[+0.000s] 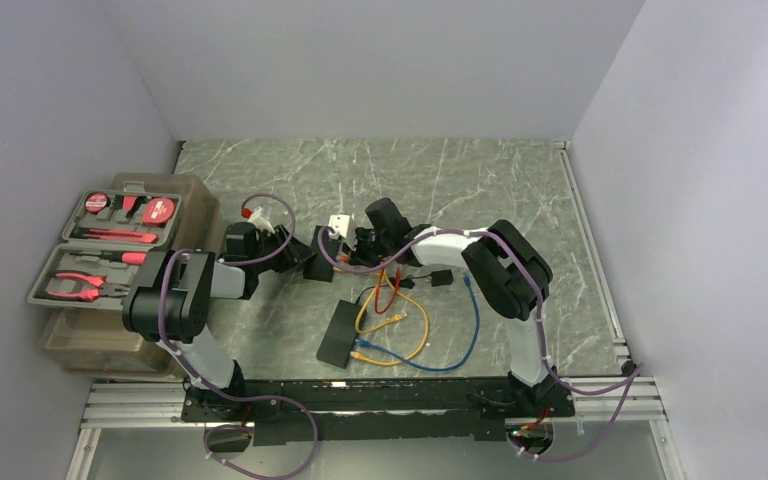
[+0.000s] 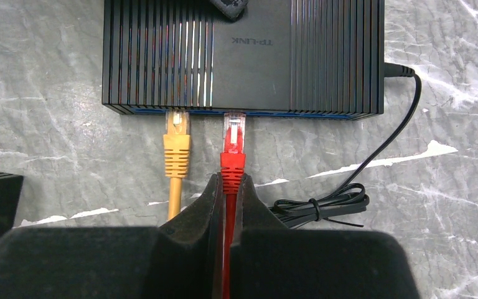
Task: Insert the plug into the switch port
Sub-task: Insert the connector into the switch port.
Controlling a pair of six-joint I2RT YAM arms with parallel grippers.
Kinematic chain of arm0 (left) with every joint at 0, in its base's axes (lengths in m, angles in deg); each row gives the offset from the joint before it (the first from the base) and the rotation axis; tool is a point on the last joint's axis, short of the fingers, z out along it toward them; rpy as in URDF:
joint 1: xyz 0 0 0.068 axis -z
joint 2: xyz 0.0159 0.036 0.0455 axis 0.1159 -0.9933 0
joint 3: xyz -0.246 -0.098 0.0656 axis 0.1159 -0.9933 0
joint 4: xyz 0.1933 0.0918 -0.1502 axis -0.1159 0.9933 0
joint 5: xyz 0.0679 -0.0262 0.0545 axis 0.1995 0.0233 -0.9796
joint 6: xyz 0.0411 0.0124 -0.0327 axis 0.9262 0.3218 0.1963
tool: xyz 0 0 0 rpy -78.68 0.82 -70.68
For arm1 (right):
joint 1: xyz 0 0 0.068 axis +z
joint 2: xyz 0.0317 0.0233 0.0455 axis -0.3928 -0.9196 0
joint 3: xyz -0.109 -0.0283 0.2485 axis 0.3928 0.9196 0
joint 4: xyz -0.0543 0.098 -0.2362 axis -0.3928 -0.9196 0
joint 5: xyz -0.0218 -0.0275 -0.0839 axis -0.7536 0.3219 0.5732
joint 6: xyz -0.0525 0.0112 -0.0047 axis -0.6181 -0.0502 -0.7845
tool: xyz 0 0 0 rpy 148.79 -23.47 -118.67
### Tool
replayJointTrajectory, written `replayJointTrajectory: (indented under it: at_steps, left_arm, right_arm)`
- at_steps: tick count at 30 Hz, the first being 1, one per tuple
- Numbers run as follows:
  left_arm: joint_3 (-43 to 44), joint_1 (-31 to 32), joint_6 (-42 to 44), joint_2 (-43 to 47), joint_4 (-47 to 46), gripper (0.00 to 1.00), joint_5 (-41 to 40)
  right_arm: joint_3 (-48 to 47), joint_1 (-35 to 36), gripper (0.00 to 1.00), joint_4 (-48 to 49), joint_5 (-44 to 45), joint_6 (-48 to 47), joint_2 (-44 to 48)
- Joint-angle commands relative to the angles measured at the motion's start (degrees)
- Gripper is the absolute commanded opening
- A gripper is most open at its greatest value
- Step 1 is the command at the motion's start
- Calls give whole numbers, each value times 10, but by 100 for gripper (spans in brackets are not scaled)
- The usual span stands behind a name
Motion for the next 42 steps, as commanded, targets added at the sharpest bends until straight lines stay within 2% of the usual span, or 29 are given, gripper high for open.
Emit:
replayJointTrajectory:
  at_steps: [1,17,42]
  left_arm:
    - [10,0,0,-8,-15,39,14]
    - [13,1,-1,-13,-17,36,18]
    - [14,0,-1,-15,-16,34,20]
  right_arm:
    - [11,5,0,47,-24,9,24]
    - [37,8,0,86,-9,9,60]
    - [40,12,0,93,27,13,56]
